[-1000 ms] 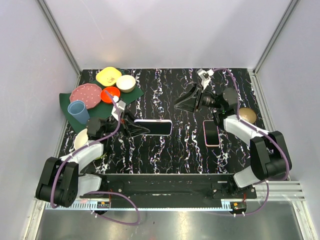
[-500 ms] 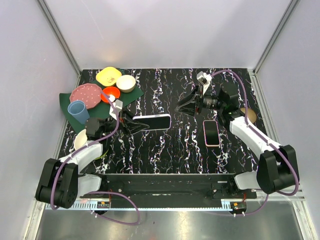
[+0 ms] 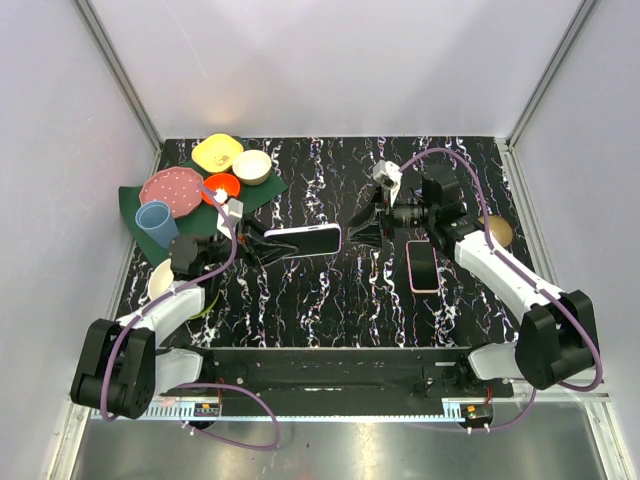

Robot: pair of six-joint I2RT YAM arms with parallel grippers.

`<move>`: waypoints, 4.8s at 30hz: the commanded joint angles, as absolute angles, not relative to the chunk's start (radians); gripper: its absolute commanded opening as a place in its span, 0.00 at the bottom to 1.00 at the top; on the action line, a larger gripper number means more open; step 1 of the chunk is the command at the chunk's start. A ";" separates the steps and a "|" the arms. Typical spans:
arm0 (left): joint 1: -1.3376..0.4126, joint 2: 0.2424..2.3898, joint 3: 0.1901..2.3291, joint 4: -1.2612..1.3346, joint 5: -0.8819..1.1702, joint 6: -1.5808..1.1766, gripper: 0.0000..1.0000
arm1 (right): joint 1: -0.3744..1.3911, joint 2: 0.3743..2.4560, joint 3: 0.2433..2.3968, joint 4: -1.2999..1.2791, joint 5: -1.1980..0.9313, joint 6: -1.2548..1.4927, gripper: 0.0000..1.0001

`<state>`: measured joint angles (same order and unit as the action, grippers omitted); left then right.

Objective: Take the phone out of the phone case
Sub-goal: Remove the phone case from the phone.

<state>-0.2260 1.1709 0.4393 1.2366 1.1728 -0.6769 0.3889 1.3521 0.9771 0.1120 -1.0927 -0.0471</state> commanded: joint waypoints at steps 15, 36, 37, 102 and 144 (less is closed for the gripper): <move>-0.212 1.147 0.489 1.414 1.143 -0.683 0.00 | 0.431 1.371 1.028 -0.080 -1.143 -0.290 0.56; -0.212 1.184 0.486 1.424 1.129 -0.696 0.00 | 0.483 1.371 1.002 -0.018 -1.218 -0.268 0.52; -0.212 1.187 0.489 1.420 1.126 -0.698 0.00 | 0.488 1.370 1.002 -0.018 -1.213 -0.268 0.51; -0.219 1.289 0.511 1.666 1.216 -0.946 0.00 | 0.497 1.310 0.853 0.264 -1.229 -0.328 0.12; -0.295 1.273 0.522 1.666 1.287 -1.000 0.00 | 0.491 1.397 0.676 0.822 -1.006 -0.192 0.19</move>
<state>-0.2348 1.2930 0.4767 1.2736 1.2247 -0.9417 0.4820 1.3731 0.6636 0.7147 -1.1915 -0.1352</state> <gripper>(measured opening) 0.174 0.197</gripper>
